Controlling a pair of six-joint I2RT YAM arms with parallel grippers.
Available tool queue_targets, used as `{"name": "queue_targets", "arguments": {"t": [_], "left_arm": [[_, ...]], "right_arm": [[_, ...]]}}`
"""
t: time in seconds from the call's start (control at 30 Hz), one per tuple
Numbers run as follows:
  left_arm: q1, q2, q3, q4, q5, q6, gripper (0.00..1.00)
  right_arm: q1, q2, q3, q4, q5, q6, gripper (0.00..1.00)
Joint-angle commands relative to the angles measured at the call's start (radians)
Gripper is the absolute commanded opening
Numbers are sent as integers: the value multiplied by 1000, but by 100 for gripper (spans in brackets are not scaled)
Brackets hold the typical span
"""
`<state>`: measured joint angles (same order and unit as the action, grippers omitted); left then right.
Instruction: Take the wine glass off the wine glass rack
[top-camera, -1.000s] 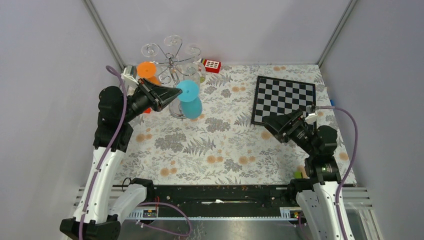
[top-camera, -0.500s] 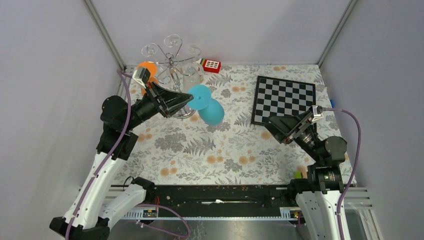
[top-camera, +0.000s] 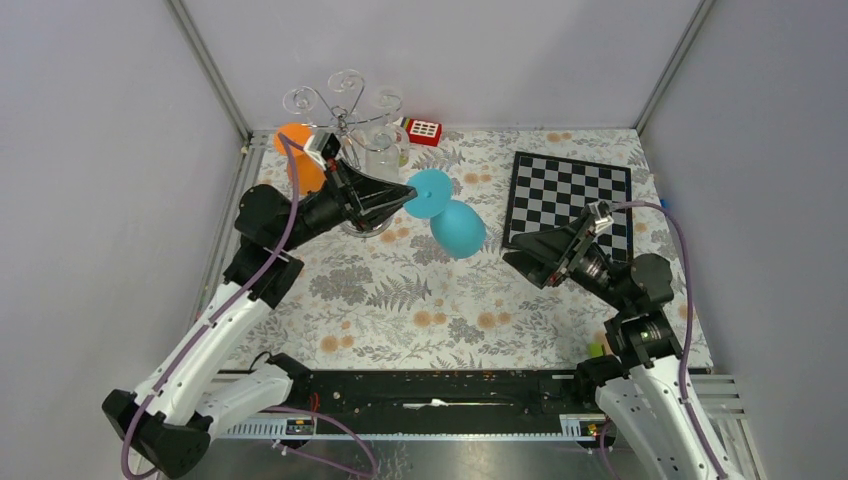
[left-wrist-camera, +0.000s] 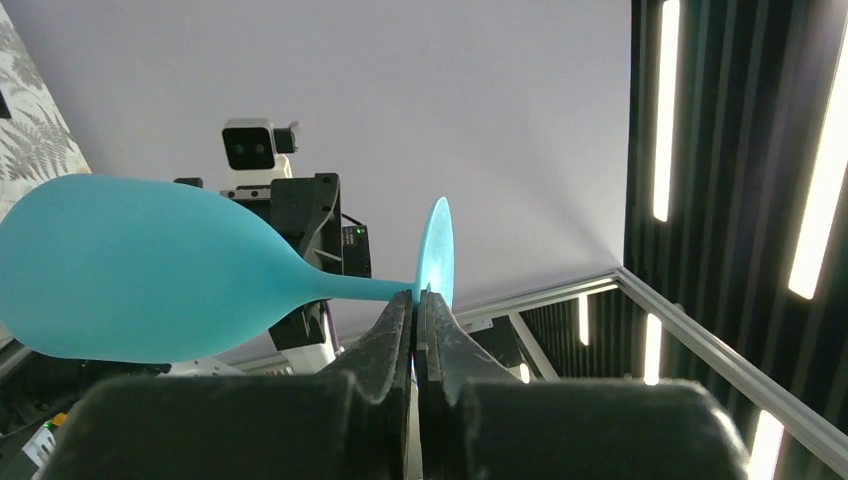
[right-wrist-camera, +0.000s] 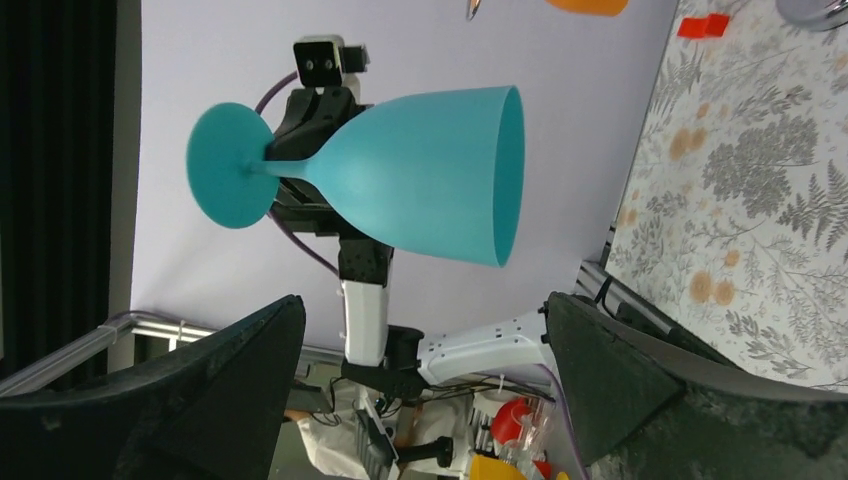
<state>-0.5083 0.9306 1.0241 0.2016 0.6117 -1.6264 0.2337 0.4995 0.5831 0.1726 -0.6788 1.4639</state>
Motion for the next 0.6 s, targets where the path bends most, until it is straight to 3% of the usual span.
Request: {"name": "queue_targets", "arguments": {"t": [0.0, 0.23, 0.37, 0.57], "left_arm": [[-35, 21, 13, 154, -38, -52, 0], [-65, 45, -2, 244, -68, -129, 0], [-75, 54, -9, 289, -84, -173, 0], [-86, 60, -44, 370, -110, -240, 0]], "right_arm": [[89, 27, 34, 137, 64, -3, 99], [125, 42, 2, 338, 131, 22, 97], [125, 42, 7, 349, 147, -16, 97], [128, 99, -31, 677, 137, 99, 91]]}}
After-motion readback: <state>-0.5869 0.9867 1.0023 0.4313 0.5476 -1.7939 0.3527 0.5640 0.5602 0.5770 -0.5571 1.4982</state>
